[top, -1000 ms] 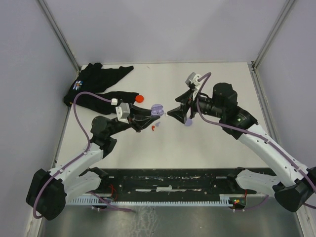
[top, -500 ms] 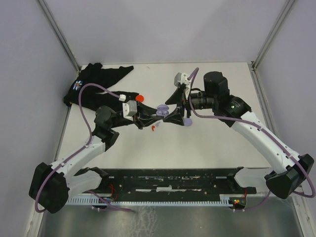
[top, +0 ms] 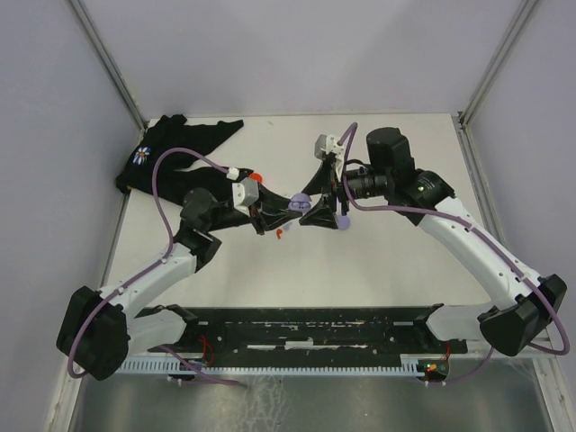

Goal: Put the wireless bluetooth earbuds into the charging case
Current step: Close the charging case.

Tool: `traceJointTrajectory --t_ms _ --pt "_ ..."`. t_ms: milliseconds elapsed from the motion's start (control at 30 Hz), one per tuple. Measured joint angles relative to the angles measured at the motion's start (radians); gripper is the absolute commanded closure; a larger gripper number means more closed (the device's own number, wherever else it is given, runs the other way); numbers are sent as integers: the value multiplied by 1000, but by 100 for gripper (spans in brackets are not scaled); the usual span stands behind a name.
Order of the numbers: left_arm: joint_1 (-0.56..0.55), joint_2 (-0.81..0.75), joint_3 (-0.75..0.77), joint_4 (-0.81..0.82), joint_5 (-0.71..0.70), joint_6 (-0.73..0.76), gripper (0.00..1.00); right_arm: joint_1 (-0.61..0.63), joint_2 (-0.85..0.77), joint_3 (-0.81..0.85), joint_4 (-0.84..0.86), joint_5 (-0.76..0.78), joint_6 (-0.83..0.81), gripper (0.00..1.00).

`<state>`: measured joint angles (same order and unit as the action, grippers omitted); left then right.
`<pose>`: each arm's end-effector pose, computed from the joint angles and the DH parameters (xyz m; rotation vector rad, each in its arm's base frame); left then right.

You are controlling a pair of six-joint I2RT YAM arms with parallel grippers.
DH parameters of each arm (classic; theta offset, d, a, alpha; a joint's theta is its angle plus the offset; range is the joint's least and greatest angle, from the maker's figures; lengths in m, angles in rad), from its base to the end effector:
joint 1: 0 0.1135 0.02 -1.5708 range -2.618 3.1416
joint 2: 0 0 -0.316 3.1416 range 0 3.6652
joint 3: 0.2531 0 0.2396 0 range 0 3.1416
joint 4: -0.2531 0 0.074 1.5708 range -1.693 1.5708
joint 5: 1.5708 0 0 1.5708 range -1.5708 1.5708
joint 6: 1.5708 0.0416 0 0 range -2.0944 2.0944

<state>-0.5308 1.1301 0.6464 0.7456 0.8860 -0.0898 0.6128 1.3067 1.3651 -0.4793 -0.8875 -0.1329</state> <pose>0.1694 -0.1368 0.3705 1.0469 1.0704 -1.0821 0.1918 0.1743 0.4510 -1.2535 1.5768 1.1854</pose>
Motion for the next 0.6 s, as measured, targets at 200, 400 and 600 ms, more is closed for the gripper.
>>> traceJointTrajectory --t_ms 200,400,600 --pt "0 18 2 -58 -52 -23 97 -2 -2 4 -37 5 -21 18" --pt "-3 17 2 -126 -107 -73 96 -4 -23 -2 -58 58 -22 16" --pt "-3 24 22 -299 -189 -196 95 -2 -117 -78 -46 246 14 16"
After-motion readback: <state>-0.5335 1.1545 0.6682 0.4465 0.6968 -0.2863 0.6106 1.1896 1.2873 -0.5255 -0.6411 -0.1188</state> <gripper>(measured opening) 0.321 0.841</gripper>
